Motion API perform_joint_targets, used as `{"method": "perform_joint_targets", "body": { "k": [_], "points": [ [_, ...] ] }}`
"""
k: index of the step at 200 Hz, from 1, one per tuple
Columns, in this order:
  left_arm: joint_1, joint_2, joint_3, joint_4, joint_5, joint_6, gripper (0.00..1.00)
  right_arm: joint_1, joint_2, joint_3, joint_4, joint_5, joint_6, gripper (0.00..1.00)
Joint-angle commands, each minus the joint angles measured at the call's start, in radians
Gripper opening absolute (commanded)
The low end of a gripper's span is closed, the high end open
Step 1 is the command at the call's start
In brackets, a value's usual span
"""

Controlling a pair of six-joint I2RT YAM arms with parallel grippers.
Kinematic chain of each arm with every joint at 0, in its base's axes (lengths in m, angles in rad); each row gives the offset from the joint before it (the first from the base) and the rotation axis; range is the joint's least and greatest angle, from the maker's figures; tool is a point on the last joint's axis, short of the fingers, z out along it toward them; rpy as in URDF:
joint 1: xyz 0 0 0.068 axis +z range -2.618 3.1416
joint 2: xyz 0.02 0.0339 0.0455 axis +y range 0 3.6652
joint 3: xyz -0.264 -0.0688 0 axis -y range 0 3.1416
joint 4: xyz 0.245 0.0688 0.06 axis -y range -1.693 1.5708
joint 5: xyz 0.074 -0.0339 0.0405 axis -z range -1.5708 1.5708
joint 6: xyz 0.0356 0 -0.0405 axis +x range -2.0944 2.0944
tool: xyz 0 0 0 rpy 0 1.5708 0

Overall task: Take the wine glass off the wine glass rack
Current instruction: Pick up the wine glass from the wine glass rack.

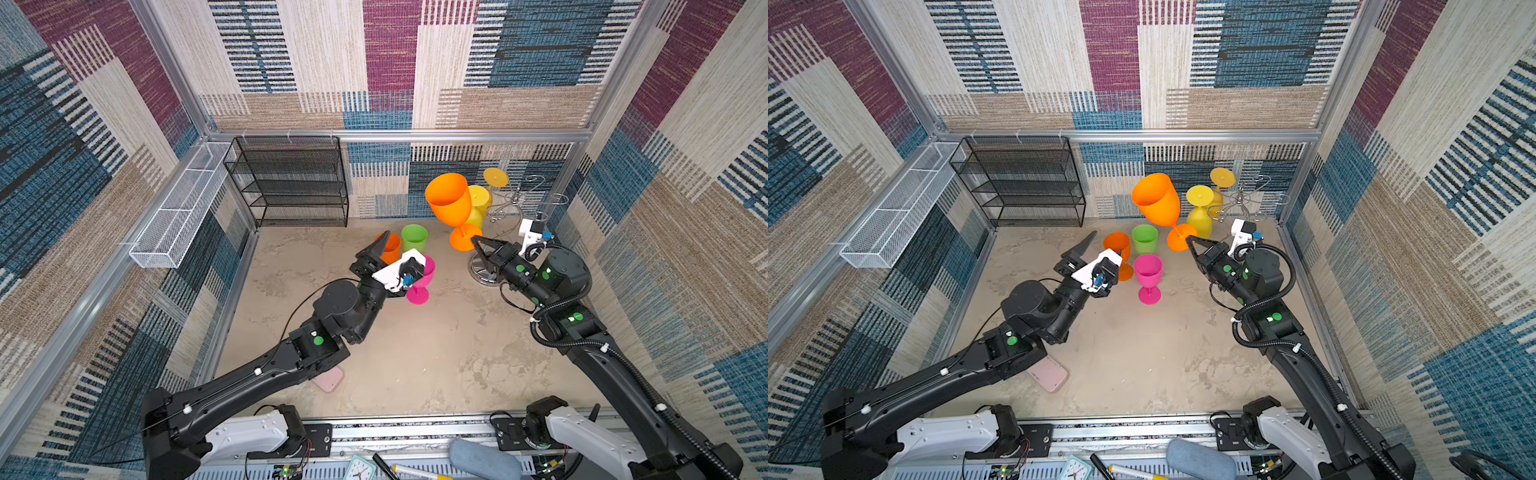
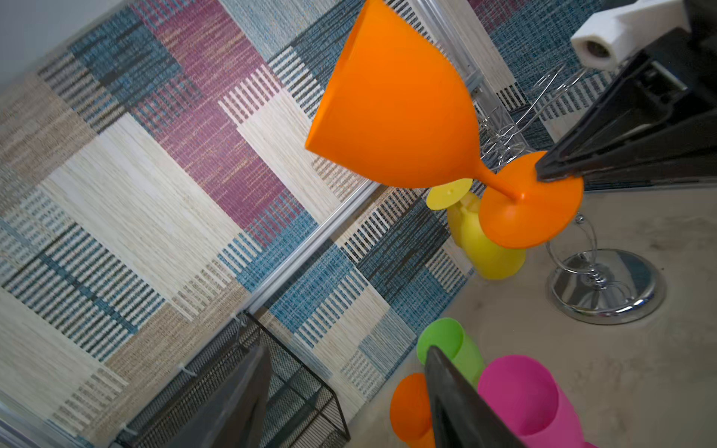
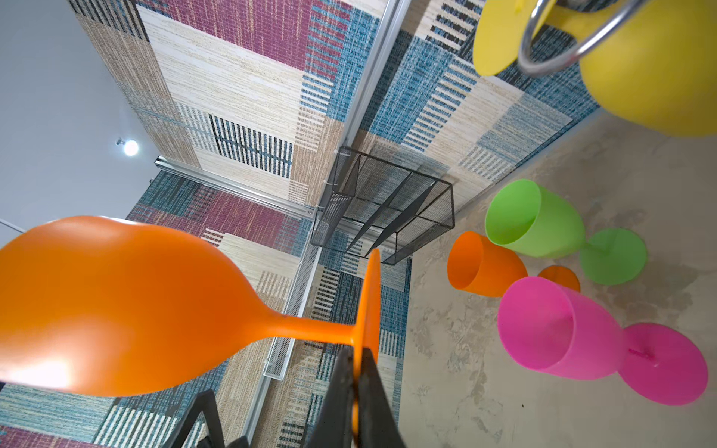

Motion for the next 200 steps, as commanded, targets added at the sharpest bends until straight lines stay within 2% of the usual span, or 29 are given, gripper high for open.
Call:
{"method": "perform_joint_targets", "body": {
  "k": [1,13,40,66,91,138,177,200],
  "points": [
    [0.077,0.003,0.131,-0.413,0.120,-0.391,0.65,0.000,-0.025,-0.032,0.111,0.021,-0.108,0.00],
    [0.136,0.026,0.221,-0.557,0.248,-0.533,0.64,-0.001,-0.044,-0.052,0.135,0.028,-0.163,0.00],
    [0.240,0.095,0.424,-0.748,0.499,-0.758,0.62,0.000,-0.090,-0.089,0.152,0.068,-0.313,0.00],
    [0.339,0.197,0.641,-0.909,0.741,-0.935,0.58,0.000,-0.113,-0.108,0.163,0.089,-0.410,0.00],
    [0.389,0.266,0.749,-0.960,0.946,-1.059,0.53,0.000,-0.116,-0.120,0.161,0.108,-0.448,0.00],
    [0.421,0.282,0.705,-0.819,1.165,-1.269,0.48,0.000,-0.140,-0.146,0.168,0.160,-0.496,0.00],
    [0.421,0.332,0.673,-0.684,1.239,-1.398,0.43,0.000,-0.150,-0.142,0.143,0.196,-0.537,0.00],
    [0.418,0.351,0.672,-0.652,1.217,-1.401,0.40,0.000,-0.158,-0.146,0.137,0.203,-0.541,0.00]
  ]
}}
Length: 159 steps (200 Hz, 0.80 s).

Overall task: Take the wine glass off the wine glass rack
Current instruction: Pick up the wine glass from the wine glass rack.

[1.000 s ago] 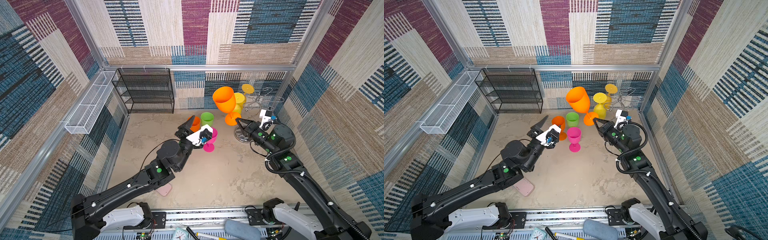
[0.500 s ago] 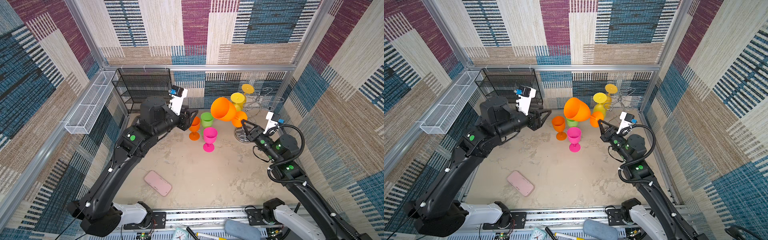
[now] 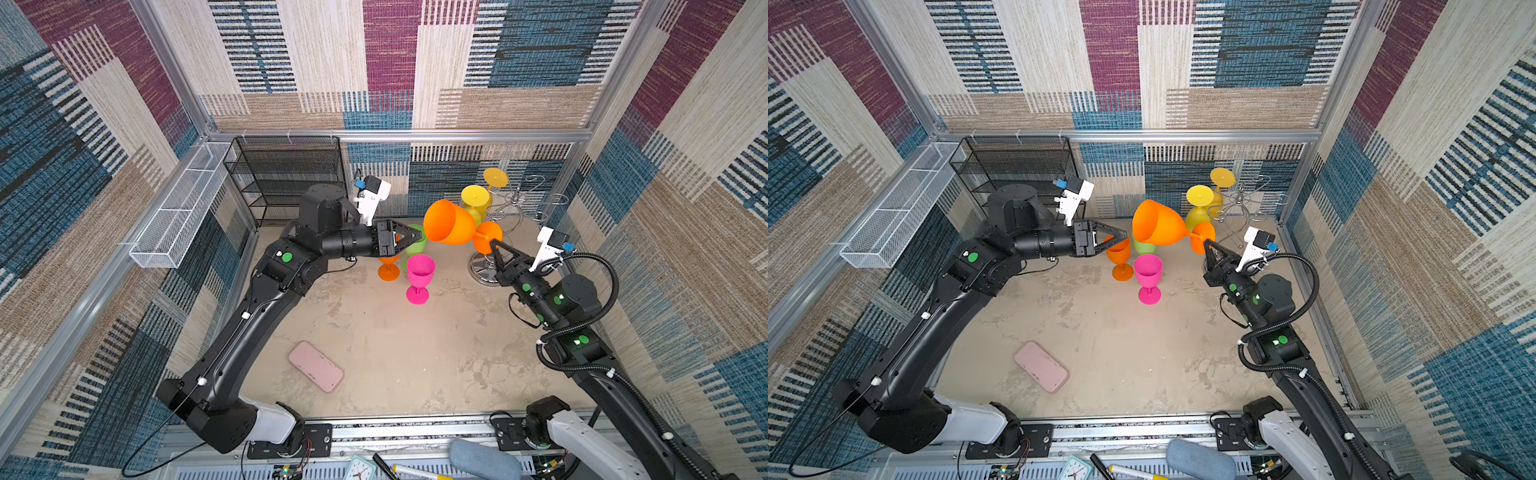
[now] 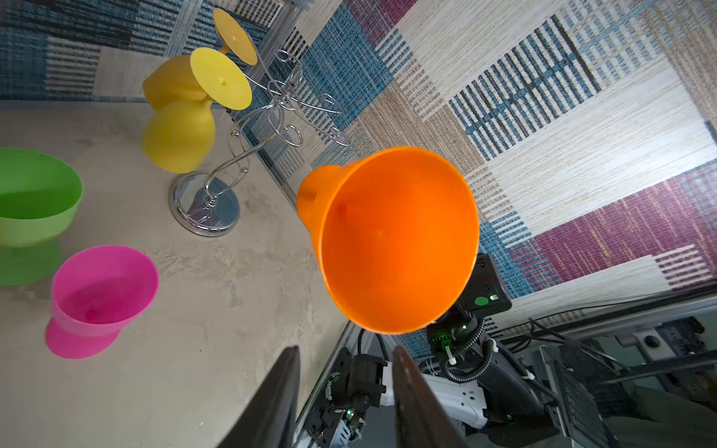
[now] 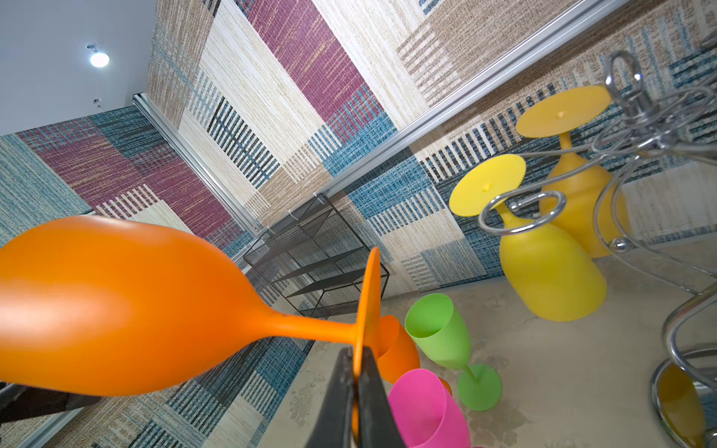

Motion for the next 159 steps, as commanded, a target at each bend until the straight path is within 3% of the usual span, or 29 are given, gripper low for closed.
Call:
{"method": "perform_joint_targets", "body": {
  "k": [1,98,159],
  "points": [
    [-0.002,0.013,-0.003,0.108,0.035,-0.064,0.40,0.000,-0.009,-0.002,0.014,0.026,-0.026,0.00],
    [-0.038,0.094,0.013,0.186,-0.039,-0.084,0.29,0.000,-0.005,-0.013,0.015,0.021,-0.041,0.00],
    [-0.072,0.135,0.066,0.157,-0.078,-0.043,0.05,0.001,-0.018,-0.015,0.001,0.031,-0.060,0.00]
  ]
}}
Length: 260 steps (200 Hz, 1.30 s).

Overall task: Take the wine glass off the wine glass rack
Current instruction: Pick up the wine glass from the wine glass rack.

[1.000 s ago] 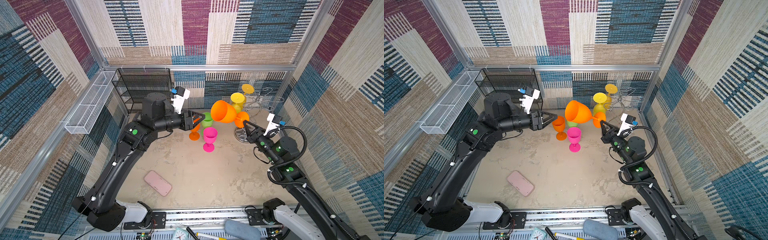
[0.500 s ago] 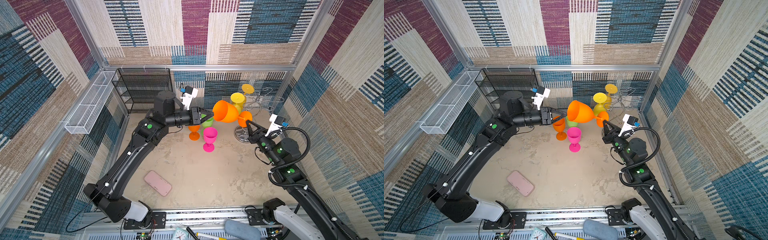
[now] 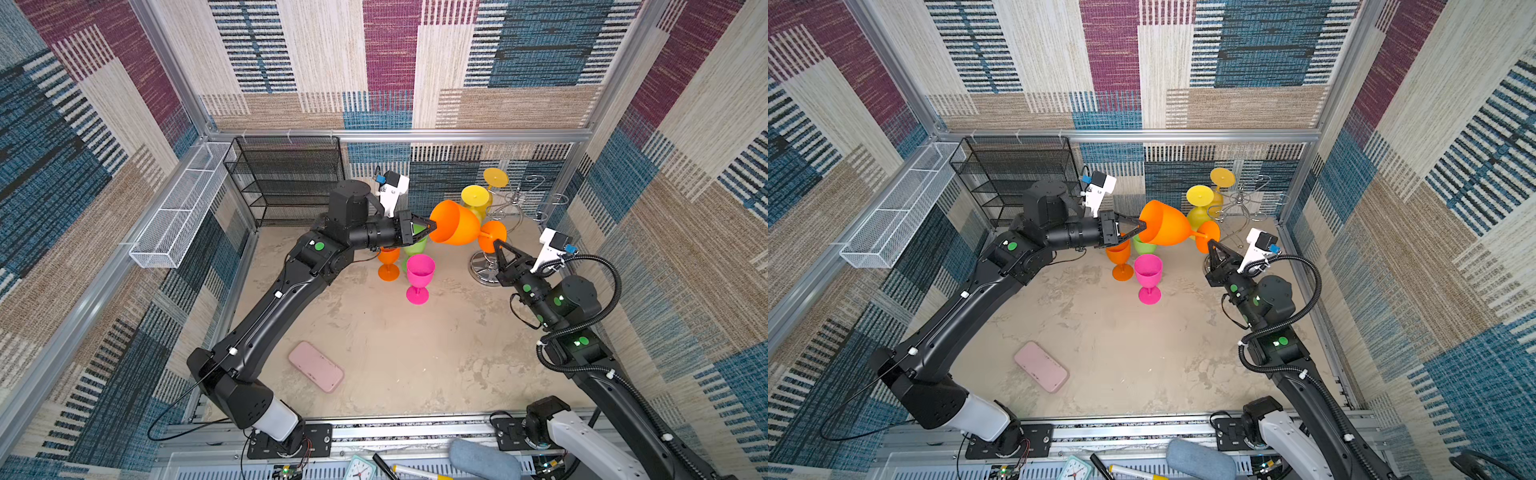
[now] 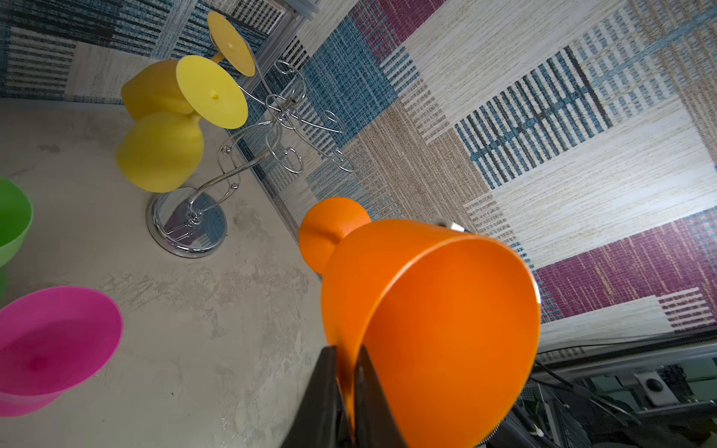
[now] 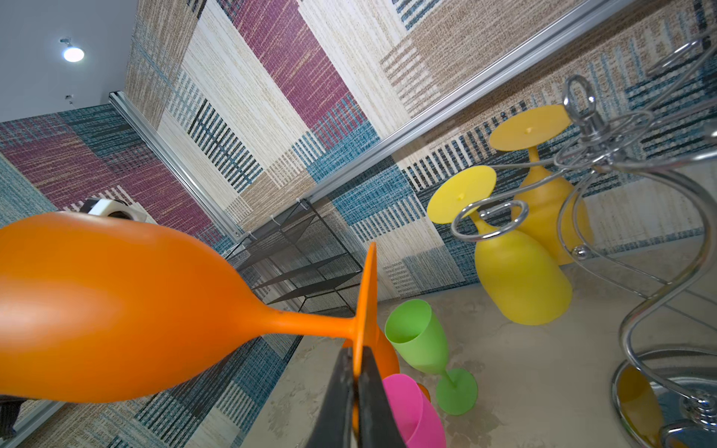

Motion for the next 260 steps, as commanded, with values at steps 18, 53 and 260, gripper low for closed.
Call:
{"method": "perform_joint_targets", "body": {
  "k": [18,53,260],
  "points": [
    [-0.012,0.002,0.041,-0.002,-0.032,0.045,0.00,0.002,-0.014,-0.001,0.003,-0.008,-0.021,0.00],
    [-0.012,-0.005,0.061,-0.044,-0.055,0.070,0.00,0.002,-0.009,0.003,-0.001,-0.010,-0.030,0.04],
    [0.331,-0.093,0.197,-0.688,-0.160,0.386,0.00,0.002,-0.012,0.037,-0.056,-0.023,-0.124,0.87]
  ]
}}
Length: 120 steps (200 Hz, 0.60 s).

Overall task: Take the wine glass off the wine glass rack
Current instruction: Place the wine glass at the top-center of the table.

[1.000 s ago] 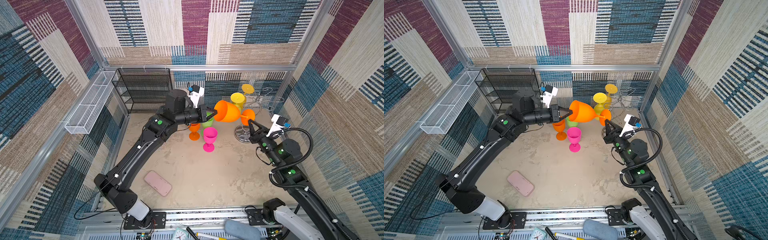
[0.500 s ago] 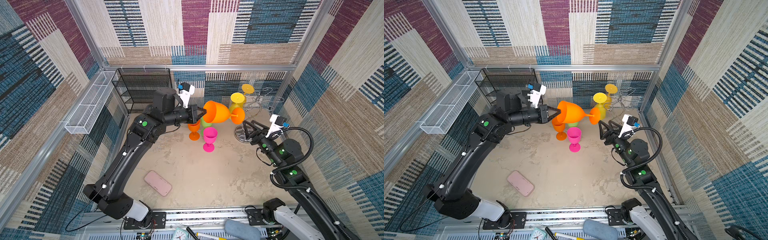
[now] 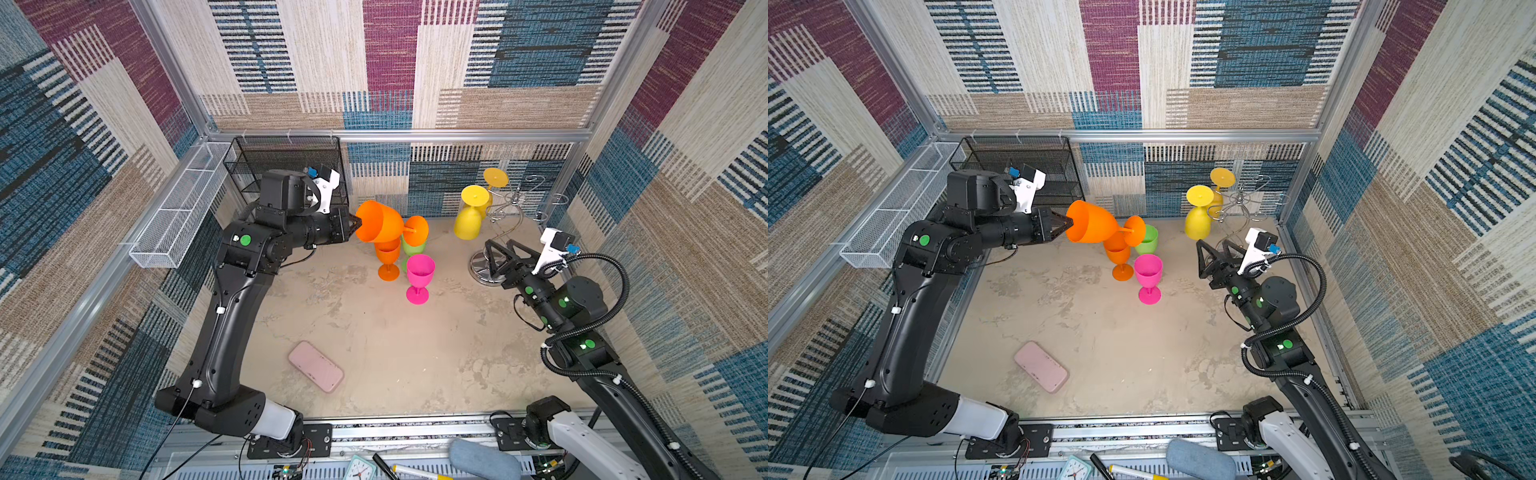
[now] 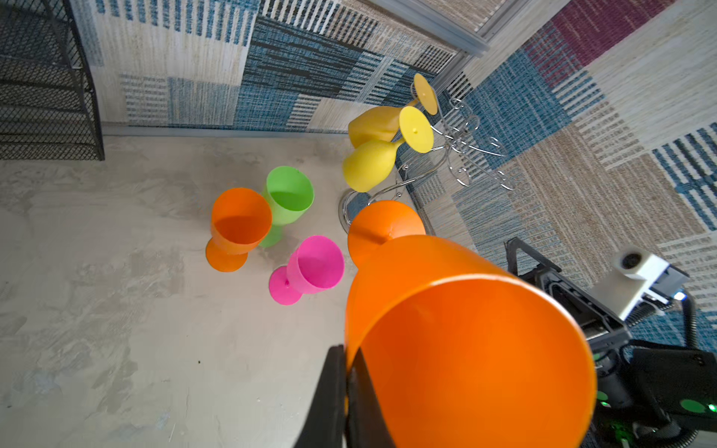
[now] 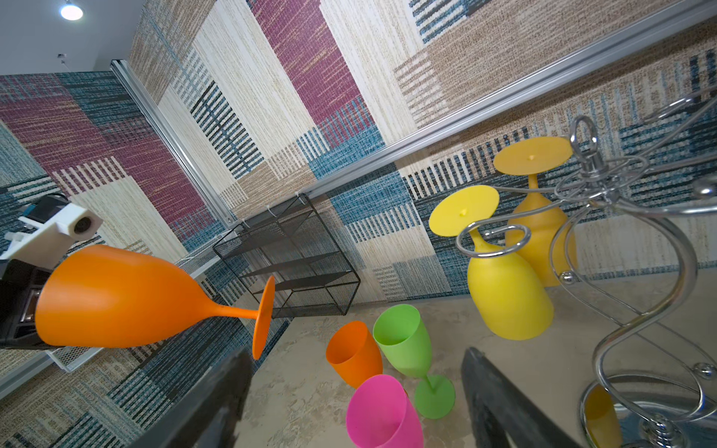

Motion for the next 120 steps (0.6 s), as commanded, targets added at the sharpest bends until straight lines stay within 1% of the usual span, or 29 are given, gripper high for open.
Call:
{"method": "perform_joint_targets", "body": {
  "k": [1,27,52,85,120],
  "points": [
    [0.031,-0.013,-0.034,-0.053,0.016,0.055,0.00,0.000,0.010,0.011,-0.004,-0.012,-0.018,0.87],
    [0.064,-0.033,-0.106,-0.080,-0.063,0.080,0.00,-0.001,0.027,0.024,-0.011,-0.018,-0.027,0.87],
    [0.105,-0.037,-0.146,-0.101,-0.108,0.095,0.00,-0.001,0.037,0.030,-0.014,-0.027,-0.029,0.87],
    [0.130,0.001,-0.139,-0.150,-0.256,0.129,0.00,0.000,0.033,0.022,-0.020,-0.023,-0.030,0.87],
    [0.130,0.093,-0.119,-0.152,-0.350,0.165,0.00,0.000,0.029,0.022,-0.030,-0.021,-0.043,0.87]
  ]
}}
